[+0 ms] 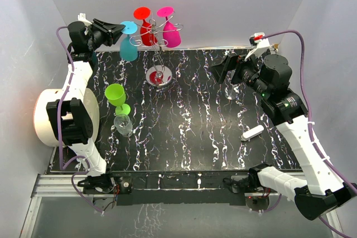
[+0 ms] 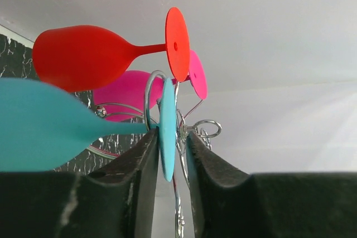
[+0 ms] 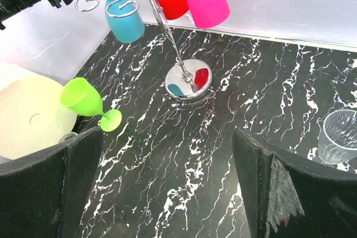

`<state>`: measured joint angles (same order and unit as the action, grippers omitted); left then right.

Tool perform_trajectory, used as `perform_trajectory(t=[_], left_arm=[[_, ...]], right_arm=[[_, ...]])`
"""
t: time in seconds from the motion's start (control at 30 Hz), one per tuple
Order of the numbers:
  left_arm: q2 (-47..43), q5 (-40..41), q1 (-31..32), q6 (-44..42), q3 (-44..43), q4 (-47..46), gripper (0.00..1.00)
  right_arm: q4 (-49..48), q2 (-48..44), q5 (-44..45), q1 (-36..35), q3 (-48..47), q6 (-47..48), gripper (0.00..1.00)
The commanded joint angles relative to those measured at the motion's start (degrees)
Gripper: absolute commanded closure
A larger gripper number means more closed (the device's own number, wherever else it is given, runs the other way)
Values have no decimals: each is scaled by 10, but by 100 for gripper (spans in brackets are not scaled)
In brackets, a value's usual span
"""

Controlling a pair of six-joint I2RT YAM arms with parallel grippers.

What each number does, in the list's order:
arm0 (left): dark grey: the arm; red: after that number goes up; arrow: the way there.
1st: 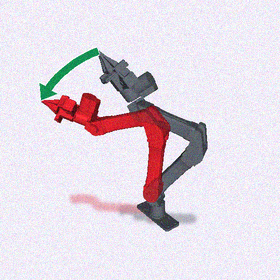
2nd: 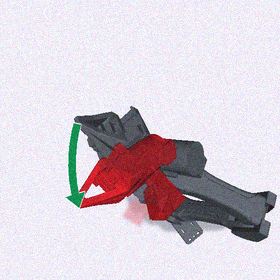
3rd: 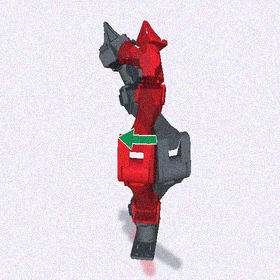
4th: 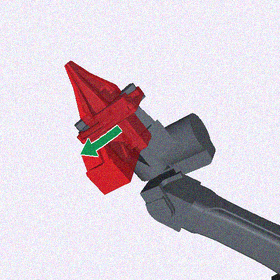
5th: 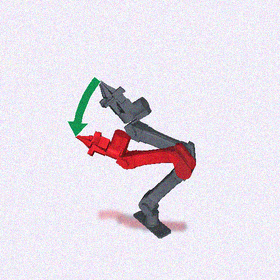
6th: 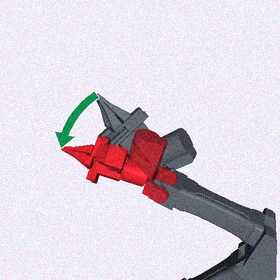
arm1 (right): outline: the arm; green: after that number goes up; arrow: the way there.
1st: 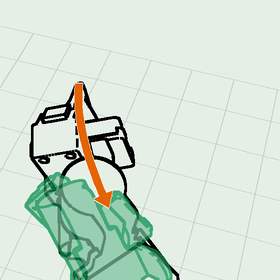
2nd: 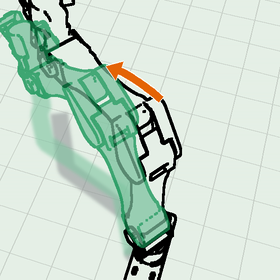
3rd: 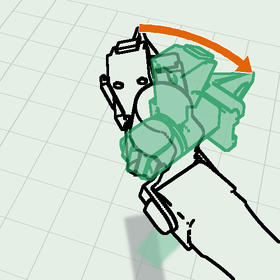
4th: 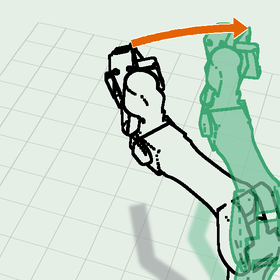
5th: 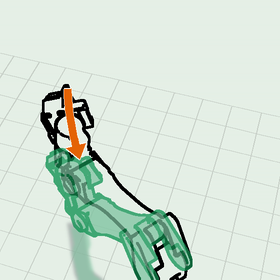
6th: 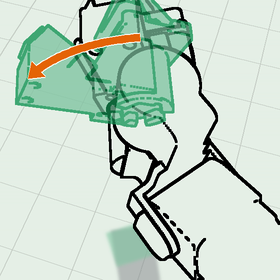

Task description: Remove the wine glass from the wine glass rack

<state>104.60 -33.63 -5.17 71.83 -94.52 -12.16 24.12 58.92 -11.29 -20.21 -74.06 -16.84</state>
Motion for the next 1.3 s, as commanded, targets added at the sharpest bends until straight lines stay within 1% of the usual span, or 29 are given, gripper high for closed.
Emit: perform_trajectory(t=[0.0, 0.13, 0.2, 0.3, 0.33, 0.47, 0.57, 0.67, 0.9, 1.07, 1.27], left_arm=[[-10, -9, 1, 17, -1, -34, 79], [-18, -7, 2, 18, 2, -31, 91], [-21, -3, 1, 23, 3, -31, 93], [-13, -8, 1, 36, -7, -41, 99], [-12, -11, 1, 36, -10, -39, 100], [-17, 1, 0, 52, 6, -48, 100], [-3, -7, -3, 42, -26, -21, 100], [-13, 8, -5, 30, -24, 3, 100], [4, 3, -13, 36, -36, -4, 100], [30, 7, -14, 27, -91, 24, 100], [67, 2, -11, 28, -143, 43, 100]], right_arm=[[-34, -7, 5, -1, -3, 5, 2], [-36, -7, -7, -1, -4, 0, 2], [-36, -13, 1, -1, 0, 0, 2], [-30, -21, 16, -1, -1, 2, 2], [-31, -23, 15, -1, 0, 2, 2], [-33, -20, 18, -1, -1, 5, 2], [-40, -9, 5, -1, 1, -1, 2], [-39, -7, 0, -1, -3, -4, 2], [-43, -24, 16, -1, 12, 2, 2], [-46, -32, 27, -1, 18, 3, 2], [-50, -35, 13, -1, 17, 2, 2]])
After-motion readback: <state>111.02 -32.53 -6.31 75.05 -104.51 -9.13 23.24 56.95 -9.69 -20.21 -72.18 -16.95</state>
